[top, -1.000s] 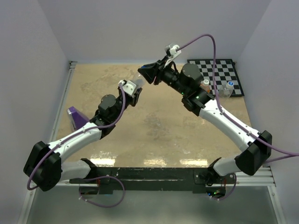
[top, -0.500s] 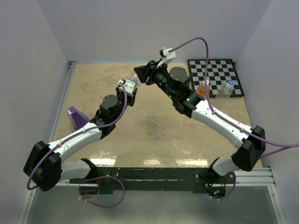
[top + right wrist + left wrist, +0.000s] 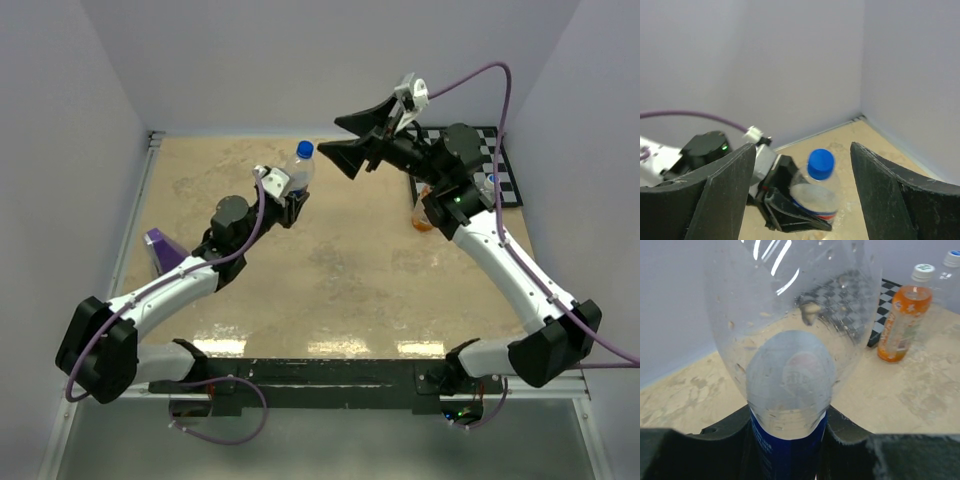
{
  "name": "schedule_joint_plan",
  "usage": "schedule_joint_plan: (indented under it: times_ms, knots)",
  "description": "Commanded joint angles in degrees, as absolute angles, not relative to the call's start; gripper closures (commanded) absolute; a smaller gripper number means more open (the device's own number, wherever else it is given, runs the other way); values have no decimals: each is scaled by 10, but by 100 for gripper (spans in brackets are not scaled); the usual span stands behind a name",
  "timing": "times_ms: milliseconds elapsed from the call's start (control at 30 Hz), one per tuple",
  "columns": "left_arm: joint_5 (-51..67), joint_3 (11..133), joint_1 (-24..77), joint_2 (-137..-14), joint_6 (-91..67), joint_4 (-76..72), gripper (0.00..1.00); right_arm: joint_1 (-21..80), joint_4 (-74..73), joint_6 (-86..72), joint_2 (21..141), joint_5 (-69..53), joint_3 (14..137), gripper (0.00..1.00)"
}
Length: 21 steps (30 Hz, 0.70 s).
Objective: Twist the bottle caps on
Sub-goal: Screw the bottle cap onto the plastic bottle.
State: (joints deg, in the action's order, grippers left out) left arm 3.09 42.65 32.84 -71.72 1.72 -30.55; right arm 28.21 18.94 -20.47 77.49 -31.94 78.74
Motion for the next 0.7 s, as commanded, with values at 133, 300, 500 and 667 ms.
schedule_joint_plan:
  times_ms: [133, 300, 500, 667]
  knots:
    - [196, 447, 315, -722, -39, -376, 71, 279, 246, -187, 798, -498, 784, 19]
    - [238, 443, 311, -720, -44, -393, 71, 276, 254, -191, 805, -487, 780, 20]
    - [269, 441, 309, -721, -48, -405, 71, 276, 260, -194, 814, -501, 786, 23]
    - [303, 440, 308, -722, -49, -417, 71, 276, 268, -200, 821, -518, 787, 27]
